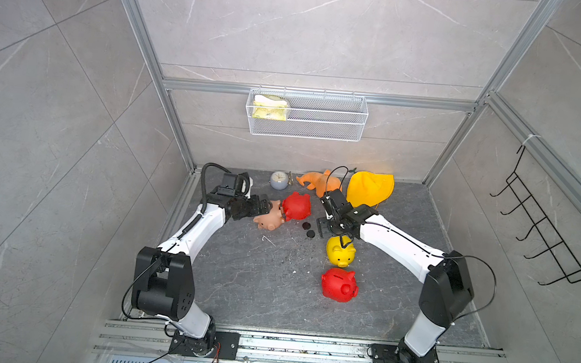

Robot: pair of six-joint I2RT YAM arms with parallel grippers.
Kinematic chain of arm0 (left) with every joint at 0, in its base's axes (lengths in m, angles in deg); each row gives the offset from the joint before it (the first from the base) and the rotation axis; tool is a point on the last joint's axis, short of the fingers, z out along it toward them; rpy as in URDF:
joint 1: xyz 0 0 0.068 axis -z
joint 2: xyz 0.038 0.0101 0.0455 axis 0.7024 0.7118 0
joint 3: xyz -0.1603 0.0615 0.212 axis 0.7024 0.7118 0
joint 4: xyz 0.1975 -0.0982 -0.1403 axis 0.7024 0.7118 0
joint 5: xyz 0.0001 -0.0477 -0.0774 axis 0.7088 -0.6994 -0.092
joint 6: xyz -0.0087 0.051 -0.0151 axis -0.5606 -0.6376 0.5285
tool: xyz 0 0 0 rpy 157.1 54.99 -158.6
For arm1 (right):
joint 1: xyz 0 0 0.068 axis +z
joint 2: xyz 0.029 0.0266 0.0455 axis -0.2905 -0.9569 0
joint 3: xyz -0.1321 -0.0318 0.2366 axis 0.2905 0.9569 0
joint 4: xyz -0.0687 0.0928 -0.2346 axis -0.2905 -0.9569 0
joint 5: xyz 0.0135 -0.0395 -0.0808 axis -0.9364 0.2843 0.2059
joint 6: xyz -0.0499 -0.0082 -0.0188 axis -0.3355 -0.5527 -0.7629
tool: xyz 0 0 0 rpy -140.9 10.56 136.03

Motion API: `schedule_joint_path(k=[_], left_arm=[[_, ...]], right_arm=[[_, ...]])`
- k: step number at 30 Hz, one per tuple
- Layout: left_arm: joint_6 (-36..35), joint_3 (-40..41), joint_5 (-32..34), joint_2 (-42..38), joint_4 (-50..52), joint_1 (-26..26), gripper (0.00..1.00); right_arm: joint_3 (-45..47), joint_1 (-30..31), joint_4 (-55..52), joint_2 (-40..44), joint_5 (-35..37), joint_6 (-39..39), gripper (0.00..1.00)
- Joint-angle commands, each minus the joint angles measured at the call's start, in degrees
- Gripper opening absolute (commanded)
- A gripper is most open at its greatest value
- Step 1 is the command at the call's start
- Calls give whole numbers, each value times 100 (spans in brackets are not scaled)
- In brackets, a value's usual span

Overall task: Open piggy banks
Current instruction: Move the piggy bank to the center of the board.

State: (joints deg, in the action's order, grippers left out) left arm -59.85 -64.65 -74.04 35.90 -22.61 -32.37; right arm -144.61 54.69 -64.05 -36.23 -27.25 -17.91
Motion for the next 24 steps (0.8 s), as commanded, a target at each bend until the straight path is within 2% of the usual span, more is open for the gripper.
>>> schedule_joint_path(k=[1,5,10,15,21,24], left_arm=[[274,196,315,-311,-349,375,99],[698,451,368,-307,-806,859,99],[843,441,543,-139,-936,1325,99],[959,489,733,10,-1079,1631,99],[1148,518,678,182,-1193,1663,99],[1238,577,654,157,-1220,1663,100]], right_arm=[[527,-10,-598,604,-393,177,68],[1159,-9,-1016,1307,-763,406,69],[1797,3,-1348,2056,-1225,828,71],[2363,-1,-1467,2662,-1683,1191,78],[3048,9,-897,2932,-2368,1480,90],[3317,119,-220,2822,-2726,1728,89]])
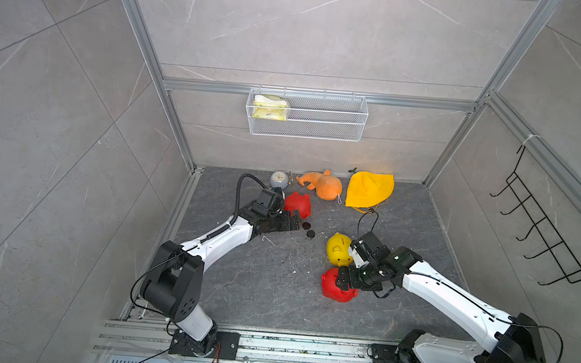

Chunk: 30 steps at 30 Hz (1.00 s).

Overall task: Open piggy banks
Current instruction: Move the piggy bank to the center of the board.

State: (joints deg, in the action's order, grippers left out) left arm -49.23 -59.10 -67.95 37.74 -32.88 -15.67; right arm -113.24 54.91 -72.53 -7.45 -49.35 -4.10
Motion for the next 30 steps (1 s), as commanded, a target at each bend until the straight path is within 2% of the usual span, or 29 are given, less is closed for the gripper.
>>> schedule_joint_path(k=[1,7,13,18,22,26,30], left_arm=[[187,41,52,-48,-186,-10,99],[316,316,246,-293,-99,-7,99],[451,544,499,-439,-62,-20,99],[341,353,393,-287,-259,-13,99],[37,-280,370,148,-369,-7,99],[-420,-1336,363,796,-198,-11,99],[-589,-2473,-118,1586,-146,-3,98]], right_arm=[[219,188,812,-132,-534,420,88],[-157,884,1652,-1017,-304,696,85],[-962,1113,2141,-2029,-8,601,82],[-1314,1167,1923,-2028,276,302,83],[-1608,1164,1228,-1799,965,-121,86],[-1892,1049,612,-1627,1548,-666,89],[-1921,830,441,-1497,1907,-1067,97]])
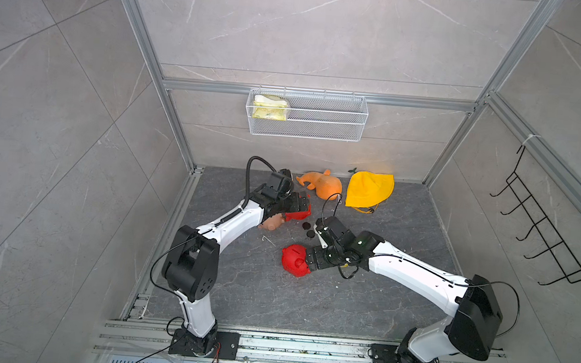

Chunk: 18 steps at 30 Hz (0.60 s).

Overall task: Open piggy banks
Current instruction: Move the piggy bank to the center of the board, then adjust the piggy bank at the center of the board.

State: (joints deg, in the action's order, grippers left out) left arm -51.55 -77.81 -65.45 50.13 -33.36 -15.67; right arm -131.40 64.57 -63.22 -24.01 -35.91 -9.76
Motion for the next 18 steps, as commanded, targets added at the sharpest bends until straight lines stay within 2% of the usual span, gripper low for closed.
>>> schedule_joint_path(k=[1,6,9,14,18], left_arm=[[-342,-810,-502,502,-129,0,98],[-14,-1757,-1169,1413,-438,34,97],[52,-2246,-1332,1877,-487,157,96],[27,-2774,-905,2451,-453,401,96],[67,-3013,-640,2791,-295,468,96]], right_arm=[[-76,-193,-487,187,637,-555,99],[453,-707,73,270,906,-542,100],[645,-903,369,202,955,-487,100],[756,-1027,473,59,1259,-423,100],[890,-1084,604,169,1191,-453,100]])
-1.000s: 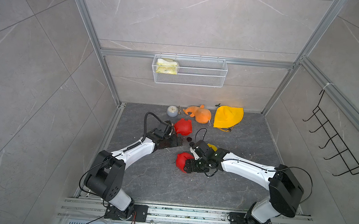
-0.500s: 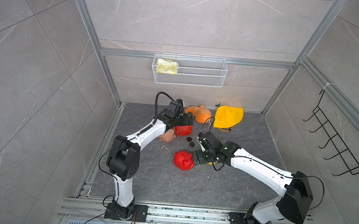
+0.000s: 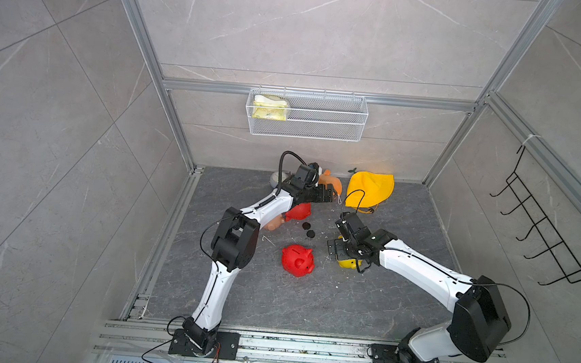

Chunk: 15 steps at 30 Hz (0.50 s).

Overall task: Open piggy banks
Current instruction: Move the piggy bank to the center of the board.

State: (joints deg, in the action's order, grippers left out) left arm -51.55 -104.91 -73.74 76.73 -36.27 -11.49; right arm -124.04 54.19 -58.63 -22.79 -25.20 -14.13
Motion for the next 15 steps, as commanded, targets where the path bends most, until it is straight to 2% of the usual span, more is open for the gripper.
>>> schedule_joint_path(k=[1,7,15], left_arm=[[83,-345,250,176,64,52,95],[60,-159,960,168,420,7,96],[303,1052,1310,-409,198,-447,96]], right_arm=[[164,-48,163,73,102,-16,100],[123,-64,180,205,83,-20,100],[-43,-66,136,254,-164,-69,100]])
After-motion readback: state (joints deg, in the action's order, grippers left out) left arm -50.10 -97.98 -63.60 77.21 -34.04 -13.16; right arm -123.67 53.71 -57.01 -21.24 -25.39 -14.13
